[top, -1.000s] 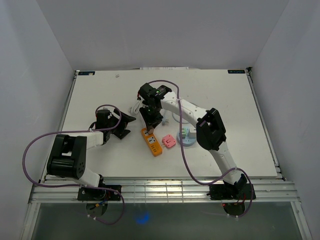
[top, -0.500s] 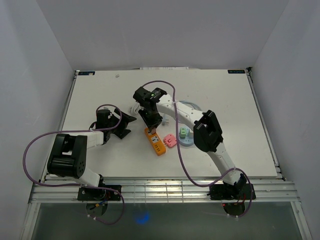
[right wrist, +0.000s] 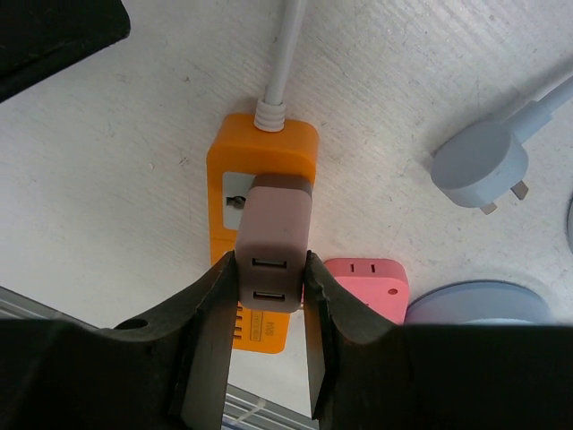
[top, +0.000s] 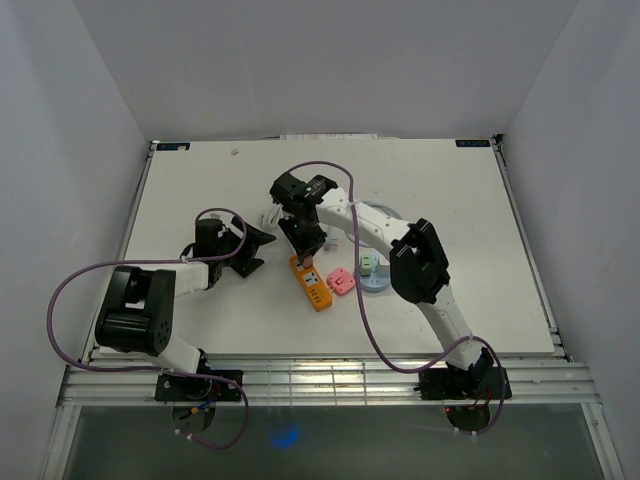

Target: Insert the plug

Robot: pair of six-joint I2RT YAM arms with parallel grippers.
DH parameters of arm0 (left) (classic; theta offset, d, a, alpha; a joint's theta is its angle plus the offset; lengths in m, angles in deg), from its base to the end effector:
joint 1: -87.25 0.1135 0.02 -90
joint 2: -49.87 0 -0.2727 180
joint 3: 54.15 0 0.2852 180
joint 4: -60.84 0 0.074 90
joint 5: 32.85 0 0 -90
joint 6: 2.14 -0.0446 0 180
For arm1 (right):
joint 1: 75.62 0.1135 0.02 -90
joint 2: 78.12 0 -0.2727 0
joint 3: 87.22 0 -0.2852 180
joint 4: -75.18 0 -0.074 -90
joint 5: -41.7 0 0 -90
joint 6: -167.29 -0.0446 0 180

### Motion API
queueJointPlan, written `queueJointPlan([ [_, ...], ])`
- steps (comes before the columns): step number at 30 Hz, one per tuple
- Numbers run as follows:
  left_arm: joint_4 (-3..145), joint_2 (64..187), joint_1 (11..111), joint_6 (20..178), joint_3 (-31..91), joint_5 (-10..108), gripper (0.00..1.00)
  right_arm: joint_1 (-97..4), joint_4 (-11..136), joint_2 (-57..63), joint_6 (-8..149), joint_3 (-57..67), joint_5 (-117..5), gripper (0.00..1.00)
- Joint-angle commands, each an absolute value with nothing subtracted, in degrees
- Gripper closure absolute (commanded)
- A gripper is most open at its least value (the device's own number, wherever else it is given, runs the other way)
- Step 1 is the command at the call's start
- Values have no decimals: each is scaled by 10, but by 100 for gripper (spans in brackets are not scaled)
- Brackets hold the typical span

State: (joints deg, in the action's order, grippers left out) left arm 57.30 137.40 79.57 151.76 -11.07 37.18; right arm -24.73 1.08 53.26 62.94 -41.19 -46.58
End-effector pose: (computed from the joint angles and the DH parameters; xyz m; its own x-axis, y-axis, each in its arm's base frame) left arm 0.2947 -0.0551 0.1103 -0.6280 -0.7670 -0.1316 -0.4150 0.4732 -0.7771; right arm 0.3308 0.4048 0.2185 -0.7703 -0.5548 -0.3143 -0.5973 0.8004 0.0510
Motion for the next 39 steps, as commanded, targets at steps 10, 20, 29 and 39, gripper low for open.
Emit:
queueJointPlan([
  [10,673,1311,805,1463,-76,433,5,-280,86,492,604,-399,-515,73],
  [20,726,1248,806,1421,-61,455,2,-283,141,448,592,-377,-542,25],
  [29,691,1157,807,1356,-91,385,2,-287,185,283,603,-182,-487,26],
  [39,752,1113,726,1341,-76,418,2,-287,350,107,540,142,-526,27],
])
